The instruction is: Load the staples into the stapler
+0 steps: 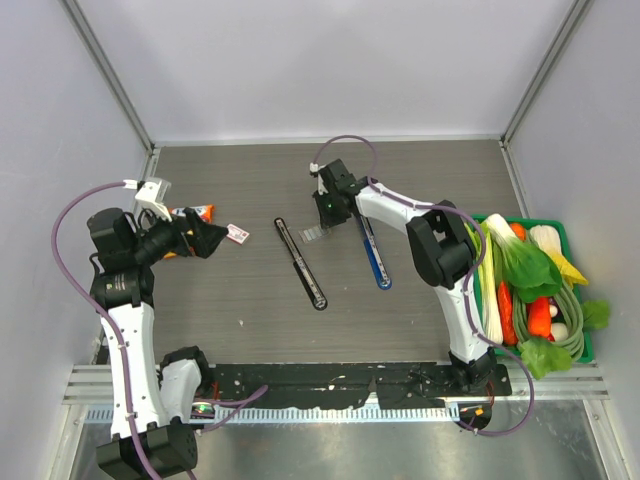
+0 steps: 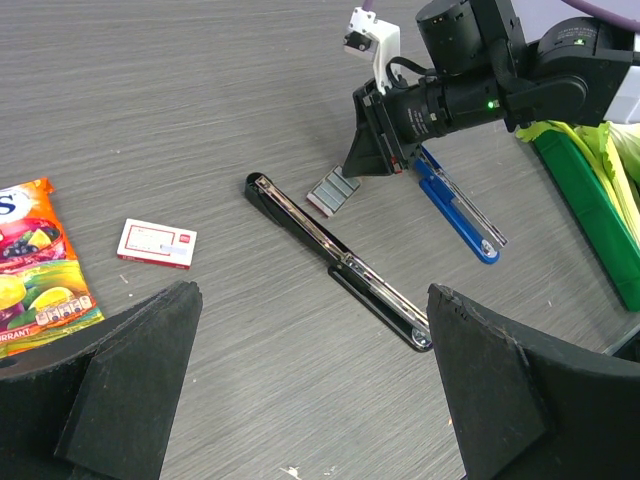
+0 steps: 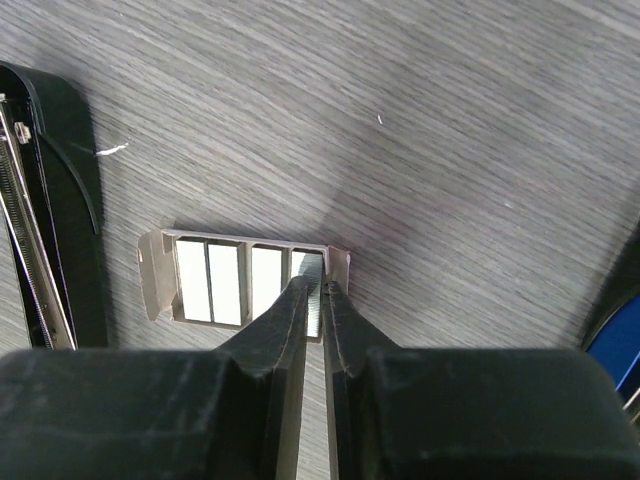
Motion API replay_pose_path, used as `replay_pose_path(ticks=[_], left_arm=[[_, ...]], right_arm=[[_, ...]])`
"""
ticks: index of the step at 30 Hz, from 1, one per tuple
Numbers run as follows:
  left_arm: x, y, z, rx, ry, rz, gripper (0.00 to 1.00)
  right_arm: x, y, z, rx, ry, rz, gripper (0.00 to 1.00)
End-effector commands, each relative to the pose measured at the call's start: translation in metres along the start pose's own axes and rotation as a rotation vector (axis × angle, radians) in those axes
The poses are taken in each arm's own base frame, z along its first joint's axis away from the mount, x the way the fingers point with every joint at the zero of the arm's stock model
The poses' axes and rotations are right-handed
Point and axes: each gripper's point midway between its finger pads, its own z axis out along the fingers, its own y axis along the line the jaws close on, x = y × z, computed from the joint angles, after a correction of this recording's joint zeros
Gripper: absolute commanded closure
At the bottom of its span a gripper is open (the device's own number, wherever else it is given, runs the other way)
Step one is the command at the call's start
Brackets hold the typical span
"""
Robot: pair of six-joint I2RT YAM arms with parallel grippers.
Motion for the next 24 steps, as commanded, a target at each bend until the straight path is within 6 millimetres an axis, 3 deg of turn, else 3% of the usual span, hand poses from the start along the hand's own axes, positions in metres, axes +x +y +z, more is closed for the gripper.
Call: replay_pose_path(ticks=[1,7,13,24], left_arm=[[-0.006,-0.004,-0.002,0.021,-0.025,0.018,0.0],[-0.007,-0.004,-0.002,0.021,-0.026,0.016,0.0],[-0.007,-0.004,-0.002,0.019,-0.03,0.019,0.0],[-0.007,-0.004,-0.002,0.02,-0.028,0.016,0.0]], right_arm=[[0.006,-0.005,0.0,0.01,0.011,0.018,0.84],[-0.005,-0.006,-0.009,0.025,-0.019,-0.004,0.79],[0.003,-0.008,-0.004,0.054,0.003,-0.034,0.72],[-0.002,0.009,-0.013,0.025,-0.013,-0.078,0.71]])
